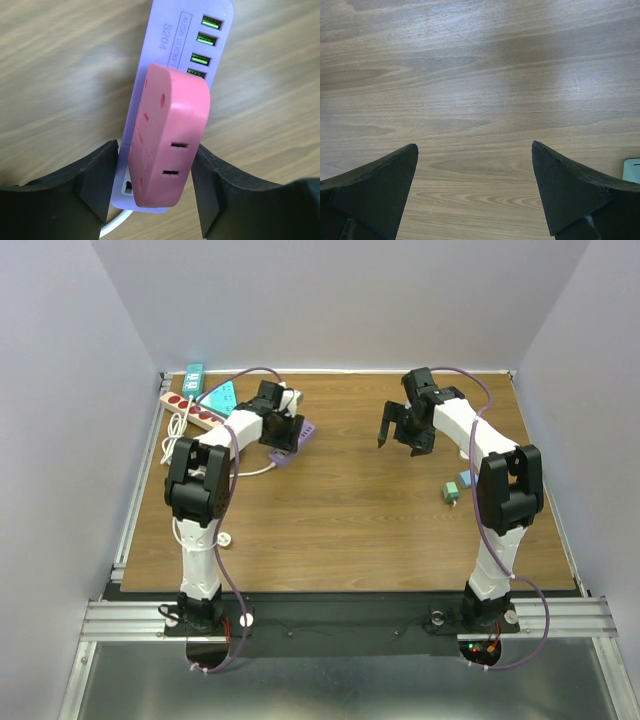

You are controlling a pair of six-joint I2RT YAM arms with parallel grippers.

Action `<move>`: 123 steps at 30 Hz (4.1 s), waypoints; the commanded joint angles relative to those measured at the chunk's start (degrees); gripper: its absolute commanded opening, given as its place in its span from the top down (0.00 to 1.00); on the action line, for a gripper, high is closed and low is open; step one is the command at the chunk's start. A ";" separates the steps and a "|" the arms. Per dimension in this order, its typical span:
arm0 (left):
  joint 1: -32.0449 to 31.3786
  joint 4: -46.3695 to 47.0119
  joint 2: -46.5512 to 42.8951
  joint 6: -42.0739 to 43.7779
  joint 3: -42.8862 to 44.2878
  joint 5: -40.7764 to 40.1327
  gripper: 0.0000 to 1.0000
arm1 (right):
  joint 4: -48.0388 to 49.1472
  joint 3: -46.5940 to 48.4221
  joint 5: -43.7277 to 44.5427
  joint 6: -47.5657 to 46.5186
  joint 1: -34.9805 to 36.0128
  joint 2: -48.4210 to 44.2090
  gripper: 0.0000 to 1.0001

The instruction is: Pull the plug off the socket

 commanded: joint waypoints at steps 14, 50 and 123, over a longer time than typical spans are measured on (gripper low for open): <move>-24.11 -0.53 4.30 -12.71 10.08 10.66 0.41 | 1.08 -1.86 11.39 3.84 0.12 -4.69 0.00; -26.05 1.75 -6.05 -39.34 2.71 -19.23 0.03 | 1.25 0.34 6.66 11.67 -5.95 -7.50 0.00; -11.46 32.69 3.78 -27.30 -15.31 33.69 1.00 | 5.12 5.08 -7.32 22.66 7.06 6.91 1.00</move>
